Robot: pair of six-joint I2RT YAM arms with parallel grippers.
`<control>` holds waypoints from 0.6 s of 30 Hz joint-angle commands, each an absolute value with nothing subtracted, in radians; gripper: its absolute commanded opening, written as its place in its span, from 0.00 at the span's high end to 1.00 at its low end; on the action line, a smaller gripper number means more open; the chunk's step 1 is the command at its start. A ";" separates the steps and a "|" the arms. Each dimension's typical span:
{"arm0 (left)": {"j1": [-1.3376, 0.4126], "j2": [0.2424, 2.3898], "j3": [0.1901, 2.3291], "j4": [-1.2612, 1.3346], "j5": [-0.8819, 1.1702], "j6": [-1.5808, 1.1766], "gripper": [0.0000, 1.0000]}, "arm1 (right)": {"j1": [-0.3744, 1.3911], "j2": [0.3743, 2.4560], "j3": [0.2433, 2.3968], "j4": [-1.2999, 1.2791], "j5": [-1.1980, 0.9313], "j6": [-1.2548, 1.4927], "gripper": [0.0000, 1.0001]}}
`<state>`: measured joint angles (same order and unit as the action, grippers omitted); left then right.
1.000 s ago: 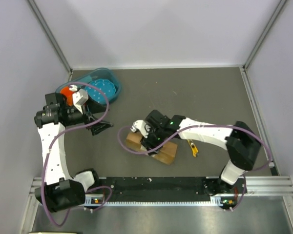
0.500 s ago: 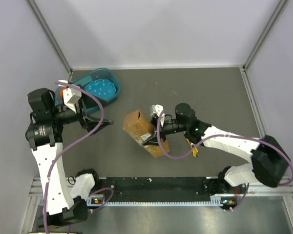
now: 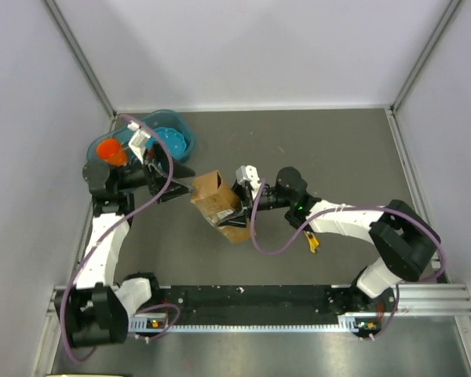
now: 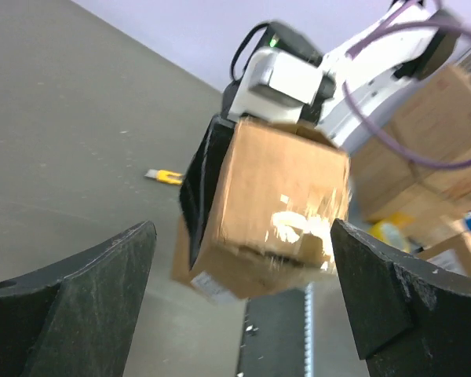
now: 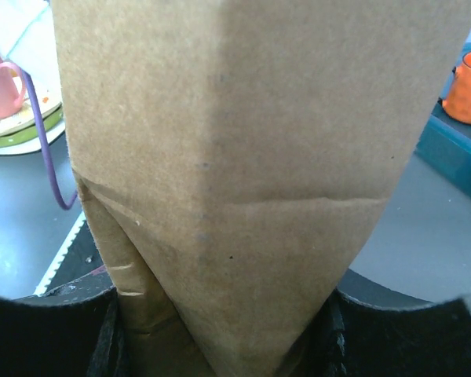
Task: Unpack the express box
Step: Pick up the express box from the center of the board.
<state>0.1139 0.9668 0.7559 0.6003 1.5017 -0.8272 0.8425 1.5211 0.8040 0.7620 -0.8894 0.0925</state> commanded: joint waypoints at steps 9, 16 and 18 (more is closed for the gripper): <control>-0.060 0.980 0.859 1.086 1.733 -1.224 0.01 | 0.847 1.589 0.853 0.902 -0.971 0.095 0.76; -0.092 1.067 0.788 1.485 1.736 -1.440 0.01 | 0.821 1.563 0.900 0.802 -1.072 0.127 0.78; -0.081 1.097 0.805 1.573 1.740 -1.469 0.01 | 0.818 1.554 0.899 0.799 -1.088 0.127 0.78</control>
